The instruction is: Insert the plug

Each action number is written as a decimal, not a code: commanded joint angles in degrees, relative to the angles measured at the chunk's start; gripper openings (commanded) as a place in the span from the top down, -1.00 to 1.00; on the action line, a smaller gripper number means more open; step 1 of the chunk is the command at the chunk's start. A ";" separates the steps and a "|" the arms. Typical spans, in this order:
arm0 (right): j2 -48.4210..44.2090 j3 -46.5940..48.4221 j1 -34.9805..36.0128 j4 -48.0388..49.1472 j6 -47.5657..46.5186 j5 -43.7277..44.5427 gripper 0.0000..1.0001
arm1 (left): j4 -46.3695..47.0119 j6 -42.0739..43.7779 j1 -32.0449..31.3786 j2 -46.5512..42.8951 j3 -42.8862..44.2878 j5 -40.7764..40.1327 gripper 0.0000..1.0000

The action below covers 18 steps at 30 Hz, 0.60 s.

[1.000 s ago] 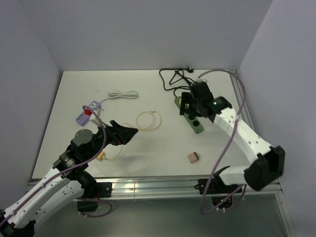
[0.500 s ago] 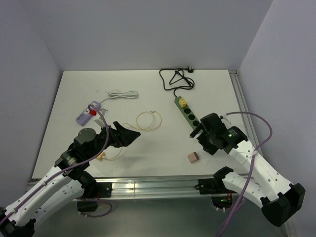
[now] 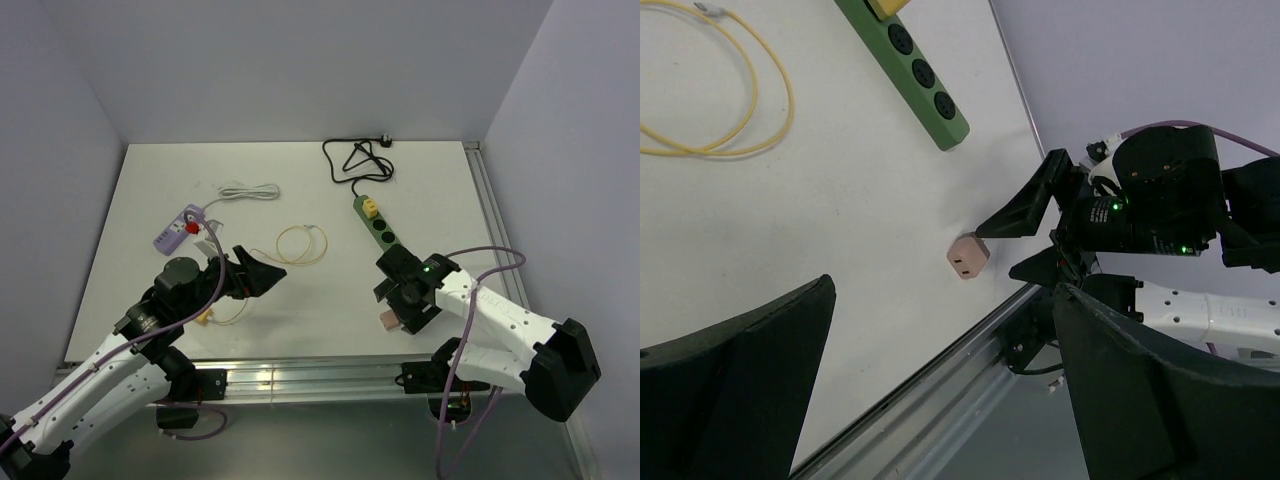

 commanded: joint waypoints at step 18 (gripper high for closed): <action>5.98 -5.92 1.94 8.43 5.86 5.69 -0.40 | -0.31 0.47 0.30 -0.47 1.80 -0.33 -0.91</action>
